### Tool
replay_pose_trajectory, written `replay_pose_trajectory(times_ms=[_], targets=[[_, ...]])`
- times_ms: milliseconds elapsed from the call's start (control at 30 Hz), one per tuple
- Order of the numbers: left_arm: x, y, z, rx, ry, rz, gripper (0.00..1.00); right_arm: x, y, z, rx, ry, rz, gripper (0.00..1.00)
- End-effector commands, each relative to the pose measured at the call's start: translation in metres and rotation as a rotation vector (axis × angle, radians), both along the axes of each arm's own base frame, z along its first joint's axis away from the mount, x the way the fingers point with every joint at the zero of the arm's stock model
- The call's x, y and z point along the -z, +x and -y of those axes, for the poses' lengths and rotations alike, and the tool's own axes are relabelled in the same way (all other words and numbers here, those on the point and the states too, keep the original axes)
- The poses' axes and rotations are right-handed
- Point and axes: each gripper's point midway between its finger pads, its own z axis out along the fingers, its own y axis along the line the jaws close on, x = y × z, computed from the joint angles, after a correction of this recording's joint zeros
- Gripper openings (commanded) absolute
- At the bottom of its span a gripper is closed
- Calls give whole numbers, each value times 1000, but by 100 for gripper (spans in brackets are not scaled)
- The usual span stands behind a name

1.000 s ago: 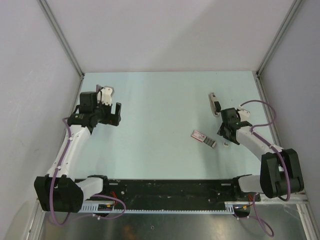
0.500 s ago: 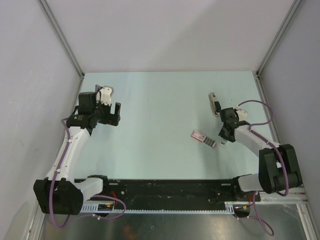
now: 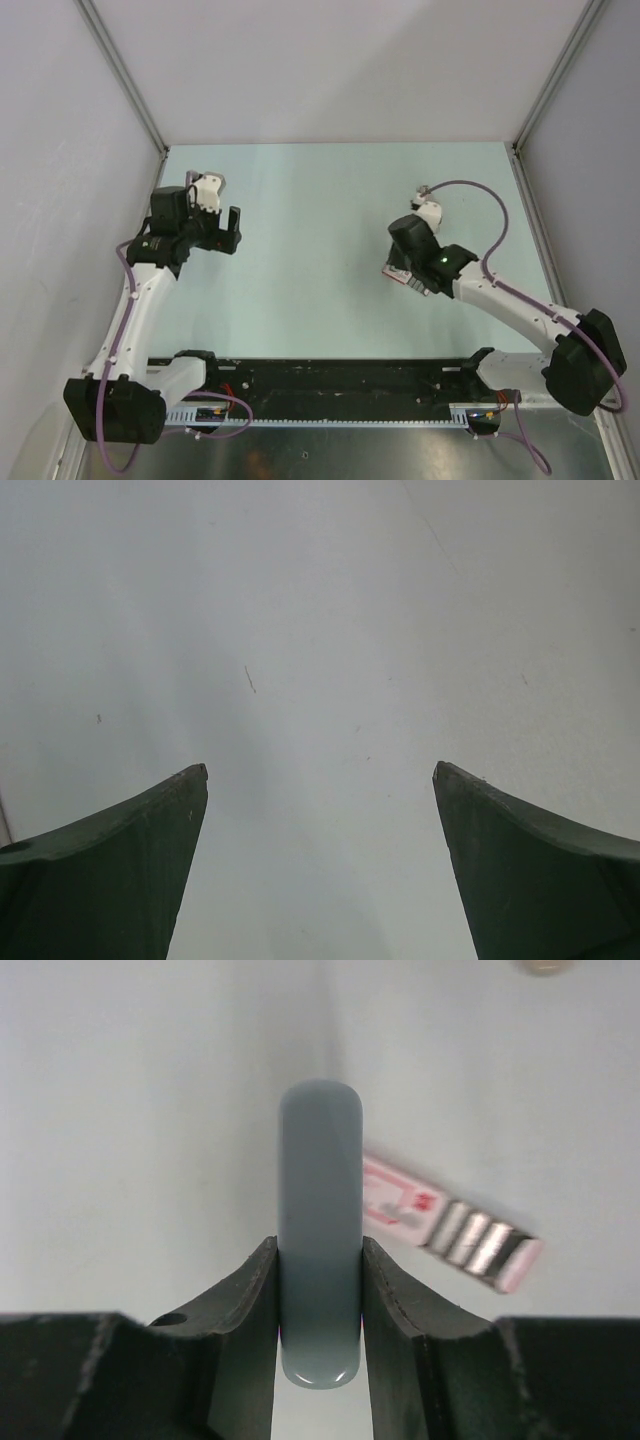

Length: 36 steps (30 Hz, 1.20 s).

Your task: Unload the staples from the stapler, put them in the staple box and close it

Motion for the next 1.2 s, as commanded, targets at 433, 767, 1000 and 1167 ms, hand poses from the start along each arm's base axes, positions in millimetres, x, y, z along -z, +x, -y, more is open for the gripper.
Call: replay_pose_trajectory(times_ms=[433,767,1000,1167], targets=[[21,-27,28,237,-113,-30,99,52,8,-218,-319,143,-55,7],[53,-36,40,371,-212,-106,100,16,26,-265,-317,294,0,2],[80,-44,74,550,-228,-189,100,-38,31,-290,-297,541,64,0],[96,-45,91,621,-195,-205,99,-46,26,-299,-284,627,47,0]])
